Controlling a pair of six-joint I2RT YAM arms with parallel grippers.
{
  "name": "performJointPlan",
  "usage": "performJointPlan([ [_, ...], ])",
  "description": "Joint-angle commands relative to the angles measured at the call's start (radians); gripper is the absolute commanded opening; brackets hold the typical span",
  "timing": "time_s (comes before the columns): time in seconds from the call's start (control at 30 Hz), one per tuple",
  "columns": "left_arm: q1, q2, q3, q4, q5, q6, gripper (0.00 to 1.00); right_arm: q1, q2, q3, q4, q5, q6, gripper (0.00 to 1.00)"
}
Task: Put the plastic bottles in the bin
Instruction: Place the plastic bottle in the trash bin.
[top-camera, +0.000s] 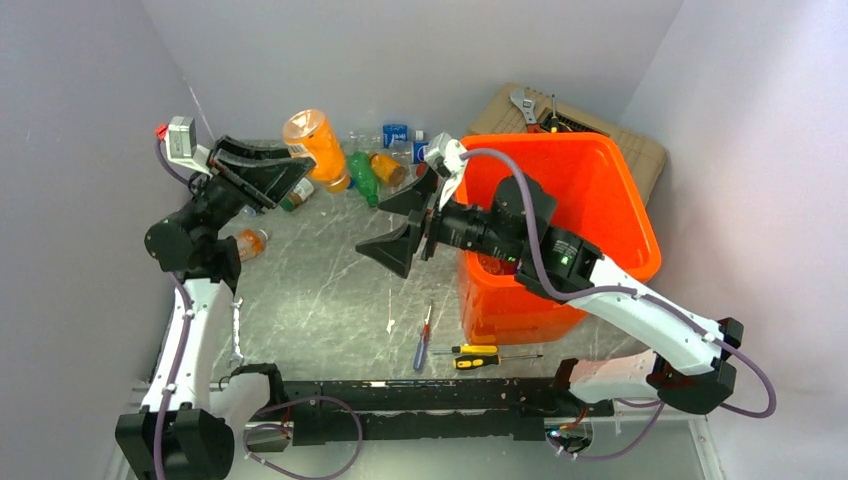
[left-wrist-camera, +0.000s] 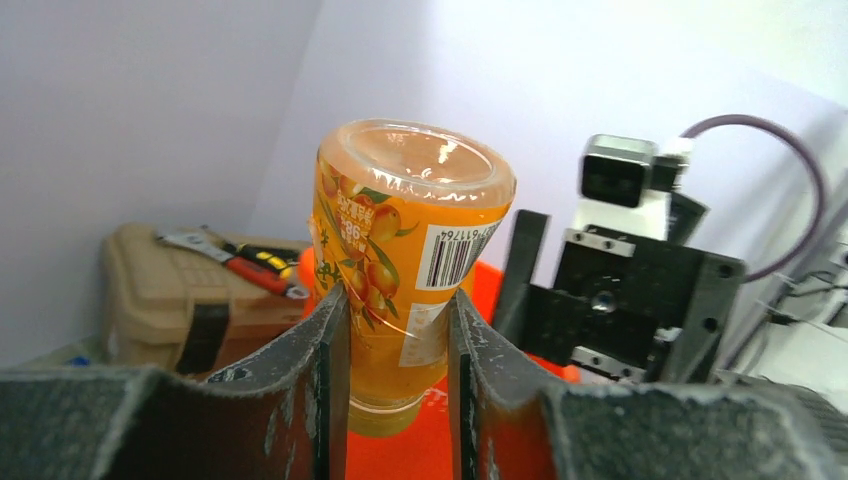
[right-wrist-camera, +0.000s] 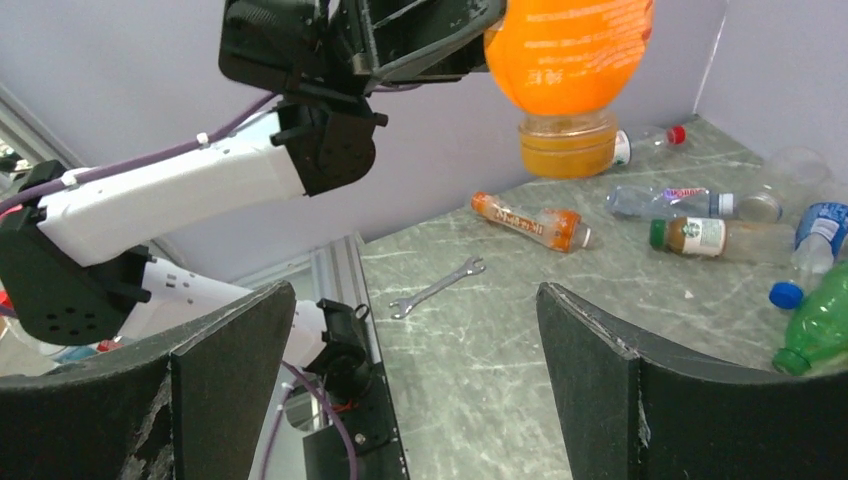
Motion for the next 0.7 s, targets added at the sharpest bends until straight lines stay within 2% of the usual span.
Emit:
performJointPlan([
  [0.0,-0.007,-0.062,-0.026,0.269,0.011,-0.15,0.12,0.061,-0.009,-0.043,0.238,0.124,-0.031,0.96],
  [0.2,-0.04,-0.121,-0.04,0.211,-0.015,-0.167,0.1,0.106,0.039,-0.056,0.351,0.22,-0.064,0.98],
  [0.4,-0.088,-0.138,-0.028,0.125,-0.001,-0.156,0.1,0.127,0.116,0.009,0.35,0.315,-0.098,0.98],
  [0.67,-0.13,-0.154,-0.015,-0.022,0.026,-0.079,0.11,0.138,0.132,-0.012,0.42,0.281,-0.134,0.88],
])
